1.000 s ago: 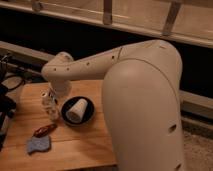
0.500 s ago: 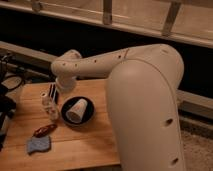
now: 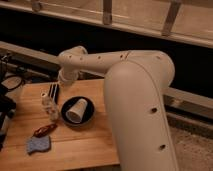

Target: Knock the bottle over

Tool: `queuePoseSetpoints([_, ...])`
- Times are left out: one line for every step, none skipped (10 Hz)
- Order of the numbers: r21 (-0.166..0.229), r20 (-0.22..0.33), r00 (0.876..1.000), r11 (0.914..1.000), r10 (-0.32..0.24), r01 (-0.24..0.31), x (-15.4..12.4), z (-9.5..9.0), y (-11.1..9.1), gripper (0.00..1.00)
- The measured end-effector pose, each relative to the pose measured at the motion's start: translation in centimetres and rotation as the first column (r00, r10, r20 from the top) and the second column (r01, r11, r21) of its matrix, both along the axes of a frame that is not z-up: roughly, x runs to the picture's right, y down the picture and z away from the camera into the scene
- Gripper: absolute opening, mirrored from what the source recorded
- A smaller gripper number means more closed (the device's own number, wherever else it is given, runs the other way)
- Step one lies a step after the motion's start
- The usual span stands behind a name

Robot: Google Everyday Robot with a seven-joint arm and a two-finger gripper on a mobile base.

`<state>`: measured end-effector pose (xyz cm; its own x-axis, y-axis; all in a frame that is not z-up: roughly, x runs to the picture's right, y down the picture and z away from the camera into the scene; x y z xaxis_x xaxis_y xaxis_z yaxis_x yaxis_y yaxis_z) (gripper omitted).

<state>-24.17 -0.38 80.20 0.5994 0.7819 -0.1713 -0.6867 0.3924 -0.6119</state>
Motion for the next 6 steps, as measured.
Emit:
queuePoseSetpoints([0.011, 0.048, 0.999, 0.9999, -0.012, 0.012, -2.2, -0.4, 0.1, 0.14])
queuePoseSetpoints([0.021, 0.088, 0.995, 0.9992, -0.037, 0.035, -4.2, -1.0, 0.5, 0.14])
queuePoseSetpoints([0.027, 0.123, 0.991, 0.9982, -0.057, 0.054, -5.9, -1.3, 0.8, 0.14])
queuePoseSetpoints([0.026, 0.187, 0.98, 0.9976, -0.068, 0.064, -8.1, -1.8, 1.4, 0.15])
queuePoseSetpoints([0.021, 0.25, 0.966, 0.9978, -0.067, 0.063, -9.4, -2.3, 1.8, 0.21])
queuePoseSetpoints([0.003, 0.294, 0.954, 0.9982, -0.057, 0.059, -10.2, -2.8, 2.3, 0.22])
